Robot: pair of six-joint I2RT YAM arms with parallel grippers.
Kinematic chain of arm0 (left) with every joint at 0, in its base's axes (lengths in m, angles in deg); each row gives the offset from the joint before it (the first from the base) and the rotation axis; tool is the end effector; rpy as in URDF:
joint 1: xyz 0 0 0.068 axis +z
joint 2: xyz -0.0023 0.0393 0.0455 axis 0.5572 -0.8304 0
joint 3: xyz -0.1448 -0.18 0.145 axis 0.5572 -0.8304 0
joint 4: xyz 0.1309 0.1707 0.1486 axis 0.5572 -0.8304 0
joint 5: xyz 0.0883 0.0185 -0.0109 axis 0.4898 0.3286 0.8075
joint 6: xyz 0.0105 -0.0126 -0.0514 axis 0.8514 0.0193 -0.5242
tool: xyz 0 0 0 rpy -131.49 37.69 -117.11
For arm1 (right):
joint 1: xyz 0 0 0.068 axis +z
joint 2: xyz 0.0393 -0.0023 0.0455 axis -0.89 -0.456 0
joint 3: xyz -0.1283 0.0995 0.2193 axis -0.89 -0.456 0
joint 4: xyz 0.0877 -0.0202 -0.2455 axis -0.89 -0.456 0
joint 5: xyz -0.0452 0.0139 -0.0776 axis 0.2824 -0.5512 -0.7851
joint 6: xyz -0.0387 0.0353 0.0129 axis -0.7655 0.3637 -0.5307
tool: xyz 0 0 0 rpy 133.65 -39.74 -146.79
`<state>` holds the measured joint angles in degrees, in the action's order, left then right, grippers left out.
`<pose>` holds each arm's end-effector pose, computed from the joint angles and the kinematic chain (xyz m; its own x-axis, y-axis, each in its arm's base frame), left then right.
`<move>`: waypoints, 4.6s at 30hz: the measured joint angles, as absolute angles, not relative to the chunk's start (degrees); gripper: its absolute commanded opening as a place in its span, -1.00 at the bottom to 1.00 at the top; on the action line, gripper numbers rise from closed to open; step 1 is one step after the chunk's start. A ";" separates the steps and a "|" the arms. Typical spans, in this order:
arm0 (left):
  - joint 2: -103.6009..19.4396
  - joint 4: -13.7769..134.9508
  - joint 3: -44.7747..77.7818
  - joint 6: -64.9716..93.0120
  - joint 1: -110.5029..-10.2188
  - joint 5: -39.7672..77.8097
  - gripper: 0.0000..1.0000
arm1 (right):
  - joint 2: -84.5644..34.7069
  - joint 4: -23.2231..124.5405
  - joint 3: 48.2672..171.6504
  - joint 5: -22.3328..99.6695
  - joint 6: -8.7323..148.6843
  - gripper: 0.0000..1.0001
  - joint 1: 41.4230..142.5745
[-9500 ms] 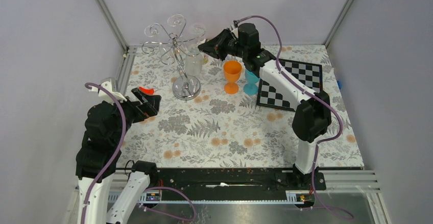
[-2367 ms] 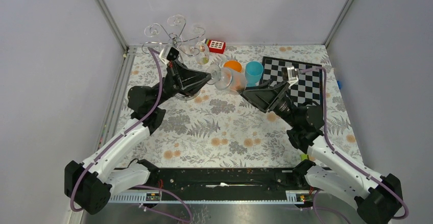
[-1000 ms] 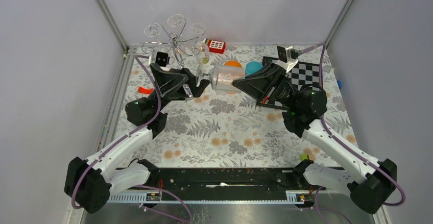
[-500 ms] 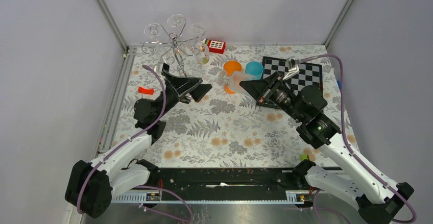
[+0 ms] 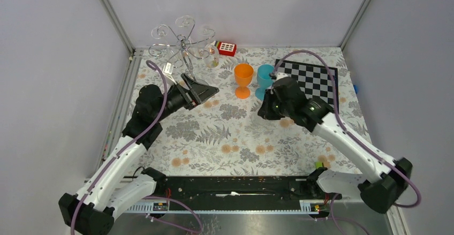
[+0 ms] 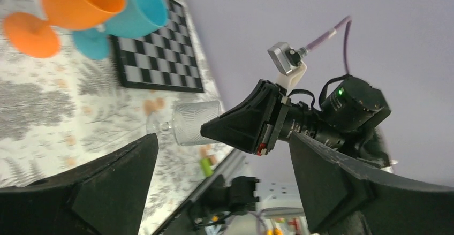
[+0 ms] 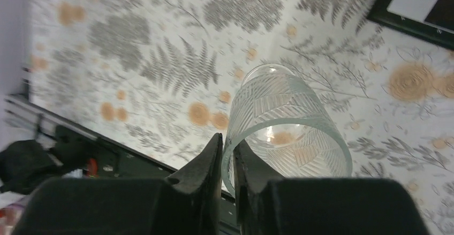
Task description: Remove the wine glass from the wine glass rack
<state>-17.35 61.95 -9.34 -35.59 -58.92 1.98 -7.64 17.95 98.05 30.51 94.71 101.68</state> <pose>0.1818 -0.1017 0.3573 -0.6815 -0.5558 -0.4761 0.3589 0.3131 -0.8793 0.1871 0.1502 0.3498 -0.6901 0.1164 -0.7143 -0.3048 0.8485 0.4327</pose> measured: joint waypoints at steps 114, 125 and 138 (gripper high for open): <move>-60.87 43.30 37.13 -24.07 -21.15 4.39 -0.07 | 3.38 27.44 98.27 51.74 100.02 0.17 95.78; -60.89 50.93 33.83 -29.84 -20.71 -0.22 -0.56 | 3.33 29.52 97.46 52.98 102.06 0.15 95.78; -60.91 60.13 29.67 -37.42 -19.67 -4.51 -1.00 | 3.40 31.99 96.21 52.83 103.94 0.14 95.78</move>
<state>-60.91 60.13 29.67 -37.42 -19.67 -4.51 3.40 31.99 96.21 52.83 103.94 95.78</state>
